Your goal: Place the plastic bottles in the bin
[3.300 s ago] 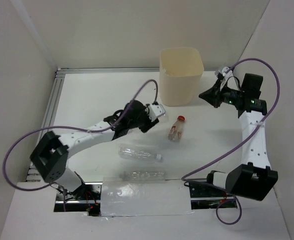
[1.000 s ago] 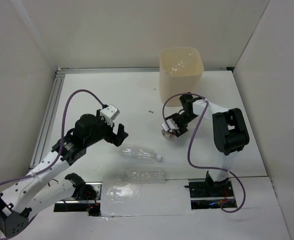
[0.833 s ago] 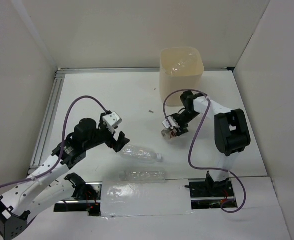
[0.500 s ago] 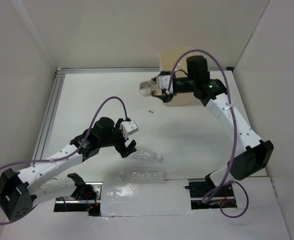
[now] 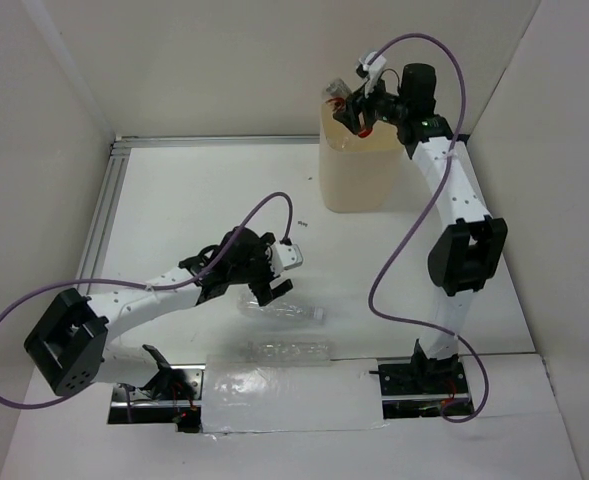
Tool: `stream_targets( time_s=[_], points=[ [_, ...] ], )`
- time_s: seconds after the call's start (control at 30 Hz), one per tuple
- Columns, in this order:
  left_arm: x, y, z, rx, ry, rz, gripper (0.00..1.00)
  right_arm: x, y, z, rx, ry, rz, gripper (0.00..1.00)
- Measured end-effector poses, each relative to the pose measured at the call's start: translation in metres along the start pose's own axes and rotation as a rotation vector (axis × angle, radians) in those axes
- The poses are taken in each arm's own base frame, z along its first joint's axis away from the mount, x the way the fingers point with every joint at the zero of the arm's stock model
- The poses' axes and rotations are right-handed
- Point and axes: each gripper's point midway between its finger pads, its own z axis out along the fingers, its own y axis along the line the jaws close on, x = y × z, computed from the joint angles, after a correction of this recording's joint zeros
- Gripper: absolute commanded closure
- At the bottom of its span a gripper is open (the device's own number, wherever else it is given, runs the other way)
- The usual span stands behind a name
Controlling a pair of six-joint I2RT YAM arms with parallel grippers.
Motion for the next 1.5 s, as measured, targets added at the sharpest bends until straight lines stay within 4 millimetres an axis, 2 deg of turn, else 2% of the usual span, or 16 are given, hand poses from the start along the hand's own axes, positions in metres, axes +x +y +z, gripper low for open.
stream_targets(
  time_s=[0.07,0.1,0.17,0.27,0.4,0.6,0.7,0.83,0.93,1.0,1.13,1.23,1.37,1.5],
  points=[
    [0.001,0.003,0.003,-0.003,0.006,0.021,0.0,0.033,-0.004,0.011,-0.007,0.055,0.073,0.38],
    [0.002,0.003,0.005,-0.002,0.01,0.026,0.0,0.044,-0.004,0.015,-0.012,0.074,0.102,0.21],
    [0.006,0.003,0.007,0.003,0.024,0.044,0.0,0.063,-0.004,0.02,-0.019,0.108,0.16,0.01],
    [0.009,0.003,0.008,0.009,0.036,0.061,0.0,0.068,-0.004,0.021,-0.027,0.119,0.209,0.01],
    [0.015,-0.002,0.009,0.037,0.055,0.081,0.0,0.055,-0.017,0.006,-0.015,0.091,0.242,0.01],
    [0.012,-0.013,0.008,0.099,0.059,0.09,0.0,0.034,-0.048,-0.049,0.055,0.048,0.285,0.01],
    [0.007,-0.016,-0.001,0.115,0.044,0.102,0.0,0.026,-0.051,-0.081,0.089,0.043,0.291,0.01],
    [-0.016,-0.018,-0.017,0.162,-0.011,0.128,0.0,0.017,-0.034,-0.108,0.079,0.032,0.292,0.01],
    [-0.025,-0.02,-0.021,0.202,-0.027,0.155,0.0,0.021,-0.02,-0.118,0.056,0.035,0.31,0.01],
    [-0.019,-0.027,-0.019,0.239,-0.004,0.154,0.0,0.029,-0.012,-0.122,0.043,0.043,0.329,0.01],
    [0.007,-0.043,-0.012,0.311,0.082,0.151,0.0,0.057,0.006,-0.134,0.019,0.084,0.398,0.01],
    [0.015,-0.05,-0.009,0.343,0.111,0.159,0.0,0.067,0.016,-0.142,0.006,0.1,0.419,0.01],
    [0.025,-0.056,0.0,0.364,0.147,0.163,0.0,0.067,0.027,-0.153,-0.008,0.097,0.419,0.01],
    [0.045,-0.064,0.02,0.37,0.219,0.186,0.0,0.06,0.039,-0.162,-0.024,0.085,0.411,0.01]
  ],
)
